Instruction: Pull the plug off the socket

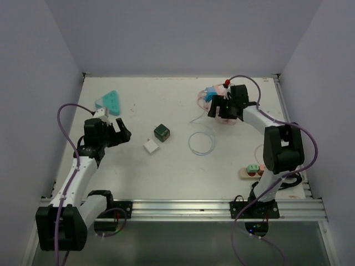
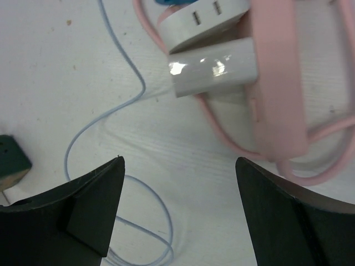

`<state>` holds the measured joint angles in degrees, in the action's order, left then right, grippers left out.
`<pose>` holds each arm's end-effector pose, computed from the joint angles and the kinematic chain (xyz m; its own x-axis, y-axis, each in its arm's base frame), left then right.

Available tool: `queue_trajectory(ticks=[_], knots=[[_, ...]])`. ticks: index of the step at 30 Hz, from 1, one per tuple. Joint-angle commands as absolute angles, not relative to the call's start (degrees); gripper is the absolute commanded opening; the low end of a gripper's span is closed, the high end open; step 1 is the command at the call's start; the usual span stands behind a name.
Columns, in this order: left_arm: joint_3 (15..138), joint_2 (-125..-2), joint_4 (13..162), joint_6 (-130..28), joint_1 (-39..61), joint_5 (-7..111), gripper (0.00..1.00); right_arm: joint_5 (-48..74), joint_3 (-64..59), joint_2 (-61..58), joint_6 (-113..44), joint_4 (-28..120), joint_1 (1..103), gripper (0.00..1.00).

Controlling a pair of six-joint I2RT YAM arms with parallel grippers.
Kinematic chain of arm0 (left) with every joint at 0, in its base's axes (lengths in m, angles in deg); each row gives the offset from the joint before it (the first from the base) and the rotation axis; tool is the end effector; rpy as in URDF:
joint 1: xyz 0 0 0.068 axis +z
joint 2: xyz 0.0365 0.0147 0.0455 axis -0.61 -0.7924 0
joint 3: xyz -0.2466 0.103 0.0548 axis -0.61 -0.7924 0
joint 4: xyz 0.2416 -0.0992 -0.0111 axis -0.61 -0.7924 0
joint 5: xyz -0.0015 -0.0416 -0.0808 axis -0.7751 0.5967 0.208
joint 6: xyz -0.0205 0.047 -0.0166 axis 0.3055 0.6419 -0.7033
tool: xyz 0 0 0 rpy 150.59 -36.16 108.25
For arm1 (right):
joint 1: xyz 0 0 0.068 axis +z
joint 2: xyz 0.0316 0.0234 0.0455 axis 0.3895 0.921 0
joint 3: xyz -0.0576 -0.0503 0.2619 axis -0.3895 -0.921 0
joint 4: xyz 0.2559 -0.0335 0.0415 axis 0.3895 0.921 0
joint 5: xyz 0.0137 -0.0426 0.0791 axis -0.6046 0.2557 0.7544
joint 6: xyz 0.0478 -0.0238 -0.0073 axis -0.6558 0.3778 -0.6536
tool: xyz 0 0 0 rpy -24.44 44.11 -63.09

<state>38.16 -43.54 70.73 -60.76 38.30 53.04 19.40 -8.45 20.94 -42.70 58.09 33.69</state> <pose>0.2079 -0.0030 0.2313 -0.5966 -0.3722 -0.7110 -0.1149 0.9165 -0.3833 0.3856 0.0821 0.2055 -0.7772 0.1075 -0.6200 -0.1501 0.9252 0.3485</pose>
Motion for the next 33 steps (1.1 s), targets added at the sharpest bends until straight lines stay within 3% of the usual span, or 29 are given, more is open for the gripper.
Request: queue_trajectory(ticks=[1,5,15,18,25,33], knots=[[39.62,-43.56,73.69,-60.1,38.21,53.87,0.99,5.78,-8.47,15.46,-41.61,56.47,32.07,0.85],[39.71,-43.39,73.86,-59.92,38.21,53.87,0.99,4.26,-5.66,17.12,-38.02,59.11,31.18,0.87],[39.71,-42.33,74.13,-59.13,38.21,53.52,1.0,15.5,1.73,28.11,-31.5,62.72,29.69,0.86],[39.53,-41.89,74.3,-58.87,38.21,53.78,1.0,16.3,1.12,29.43,-30.79,61.66,29.43,0.83],[39.36,-41.45,74.57,-58.78,38.21,54.4,1.0,20.34,1.64,31.98,-29.39,60.52,29.16,0.65],[38.92,-41.01,74.92,-59.13,38.21,55.01,1.0,21.57,3.66,35.94,-28.69,61.22,29.07,0.63]])
